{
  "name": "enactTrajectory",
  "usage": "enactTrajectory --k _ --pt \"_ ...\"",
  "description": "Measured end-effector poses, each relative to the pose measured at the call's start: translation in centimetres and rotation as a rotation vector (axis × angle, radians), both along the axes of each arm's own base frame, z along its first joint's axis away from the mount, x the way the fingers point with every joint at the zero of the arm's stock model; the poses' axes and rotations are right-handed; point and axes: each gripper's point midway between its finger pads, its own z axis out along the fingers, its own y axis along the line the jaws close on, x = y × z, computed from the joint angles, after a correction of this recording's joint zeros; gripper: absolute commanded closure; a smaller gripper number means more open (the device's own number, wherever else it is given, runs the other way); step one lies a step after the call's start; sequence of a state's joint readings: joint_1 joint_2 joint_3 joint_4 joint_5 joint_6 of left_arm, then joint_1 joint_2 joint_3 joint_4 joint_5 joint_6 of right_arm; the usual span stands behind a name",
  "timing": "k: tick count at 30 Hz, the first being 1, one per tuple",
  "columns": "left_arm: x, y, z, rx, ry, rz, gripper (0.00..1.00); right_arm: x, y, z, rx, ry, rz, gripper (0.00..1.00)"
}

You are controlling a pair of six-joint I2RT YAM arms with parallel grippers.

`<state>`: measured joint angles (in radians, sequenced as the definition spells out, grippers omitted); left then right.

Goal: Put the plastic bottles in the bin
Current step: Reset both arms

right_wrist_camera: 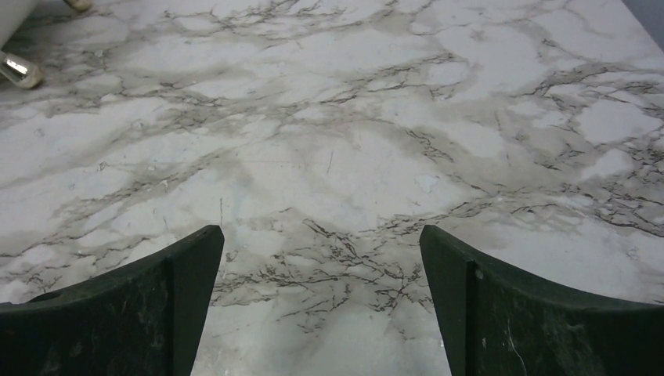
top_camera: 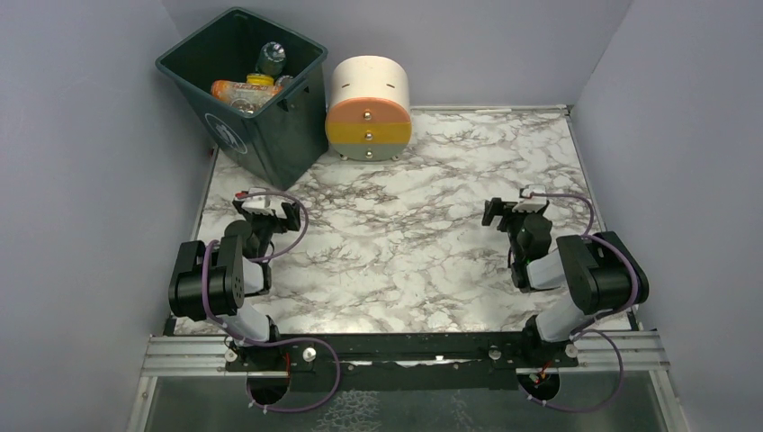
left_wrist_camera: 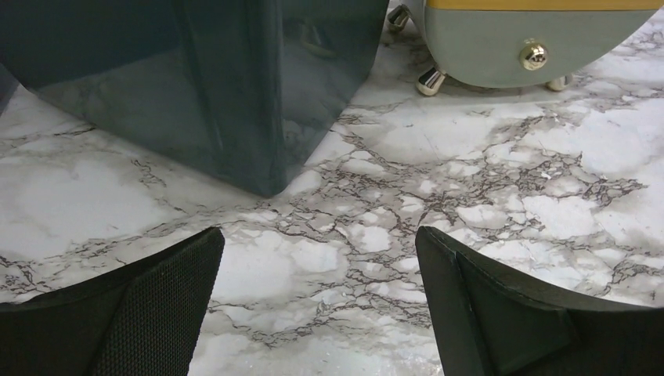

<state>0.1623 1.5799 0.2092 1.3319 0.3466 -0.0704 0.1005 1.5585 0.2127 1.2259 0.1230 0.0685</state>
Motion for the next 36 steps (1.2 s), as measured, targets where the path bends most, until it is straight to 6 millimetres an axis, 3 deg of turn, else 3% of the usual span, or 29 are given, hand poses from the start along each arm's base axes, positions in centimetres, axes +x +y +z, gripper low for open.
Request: enactTrajectory --k 3,9,13,15,21,36 --pt "-0.3 -0.1 0.1 0.007 -0.015 -0.006 0.01 -0.3 0.5 -0.9 -0.014 0.012 0.039 0.0" --pt "-1.3 -0.5 0.2 0.028 -0.045 0.002 0.01 -0.2 1.3 -0.3 -0.03 -0.017 0.089 0.0" --pt "-2.8 -1.2 -3.1 0.031 0.038 0.01 0.01 -0.2 1.7 -0.1 -0.033 -0.025 0.111 0.01" --pt "-2.5 -0.8 -3.3 0.038 0.05 0.039 0.01 -0.2 1.8 -0.2 -0.037 -0.024 0.119 0.0" --pt "-0.1 -0.7 -0.7 0.066 -0.036 0.058 0.01 0.5 2.1 0.2 -0.045 -0.025 0.14 0.0" --pt "0.6 -1.7 -2.4 0.12 0.044 0.015 0.01 0.7 2.4 0.3 -0.051 -0.028 0.154 0.0"
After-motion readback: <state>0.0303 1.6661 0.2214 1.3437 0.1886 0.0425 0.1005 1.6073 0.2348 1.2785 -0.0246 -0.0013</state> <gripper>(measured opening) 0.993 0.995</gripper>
